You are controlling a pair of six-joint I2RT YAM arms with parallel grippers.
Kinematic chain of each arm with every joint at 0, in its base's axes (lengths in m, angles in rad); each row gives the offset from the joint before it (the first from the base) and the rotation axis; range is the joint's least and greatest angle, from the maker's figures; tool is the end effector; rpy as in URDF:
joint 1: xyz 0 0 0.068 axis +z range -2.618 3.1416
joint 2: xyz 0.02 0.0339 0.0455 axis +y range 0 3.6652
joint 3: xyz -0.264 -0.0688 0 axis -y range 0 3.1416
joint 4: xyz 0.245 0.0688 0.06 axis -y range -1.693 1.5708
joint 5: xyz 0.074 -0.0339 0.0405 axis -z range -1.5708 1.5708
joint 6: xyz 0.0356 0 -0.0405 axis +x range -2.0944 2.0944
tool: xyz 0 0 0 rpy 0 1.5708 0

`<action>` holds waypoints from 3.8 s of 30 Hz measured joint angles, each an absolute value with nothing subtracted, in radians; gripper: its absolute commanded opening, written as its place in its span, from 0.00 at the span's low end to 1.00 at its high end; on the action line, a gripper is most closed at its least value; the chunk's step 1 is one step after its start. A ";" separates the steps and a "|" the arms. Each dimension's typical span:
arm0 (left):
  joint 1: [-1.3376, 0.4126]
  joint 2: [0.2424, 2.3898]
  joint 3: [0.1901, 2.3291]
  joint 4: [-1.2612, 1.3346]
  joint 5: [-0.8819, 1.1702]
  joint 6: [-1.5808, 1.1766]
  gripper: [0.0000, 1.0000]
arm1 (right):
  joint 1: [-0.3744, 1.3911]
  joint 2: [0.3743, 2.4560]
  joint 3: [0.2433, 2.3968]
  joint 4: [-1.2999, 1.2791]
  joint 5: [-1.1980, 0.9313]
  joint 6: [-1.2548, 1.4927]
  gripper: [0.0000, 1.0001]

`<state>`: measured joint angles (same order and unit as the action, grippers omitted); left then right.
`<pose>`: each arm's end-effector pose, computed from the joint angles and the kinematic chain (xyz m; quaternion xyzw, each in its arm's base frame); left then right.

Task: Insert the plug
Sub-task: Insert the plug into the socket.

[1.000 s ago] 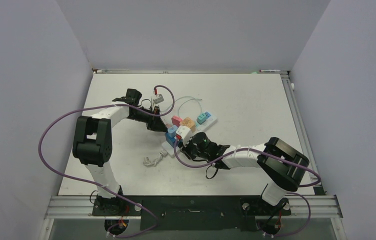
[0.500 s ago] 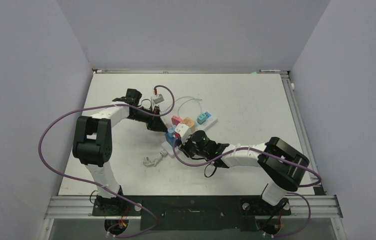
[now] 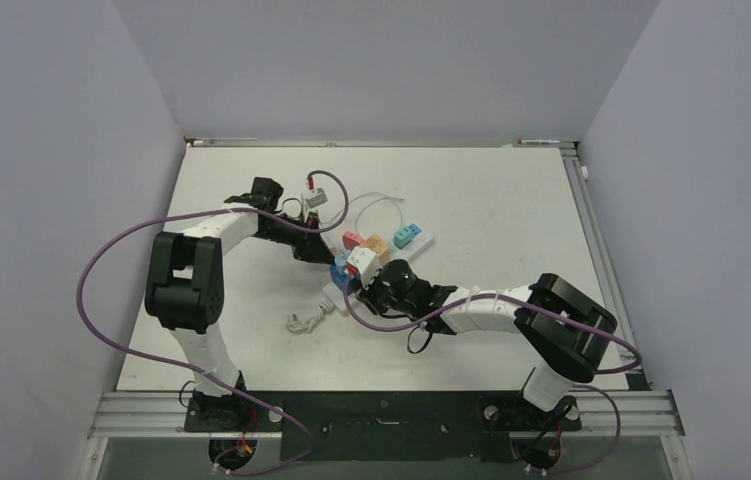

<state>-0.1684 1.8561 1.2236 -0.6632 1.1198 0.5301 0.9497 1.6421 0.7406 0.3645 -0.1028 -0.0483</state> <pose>0.3413 -0.0905 0.1842 0.3556 0.7637 -0.4966 0.2089 0.1902 0.2720 0.1659 -0.4378 0.7502 0.2552 0.4248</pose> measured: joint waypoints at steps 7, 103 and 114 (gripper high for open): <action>-0.168 1.856 1.224 -0.663 1.120 0.530 0.00 | 0.950 1.642 0.741 0.364 -0.102 -0.047 0.05; -0.168 1.856 1.223 -0.666 1.127 0.559 0.00 | 0.951 1.649 0.767 0.326 -0.112 -0.041 0.05; -0.168 1.856 1.223 -0.667 1.127 0.560 0.00 | 0.941 1.644 0.767 0.317 -0.113 -0.041 0.05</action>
<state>-0.1684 1.8561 1.2228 -0.6666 1.1275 0.5598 0.9413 1.6436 0.7670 0.3172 -0.1131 -0.0410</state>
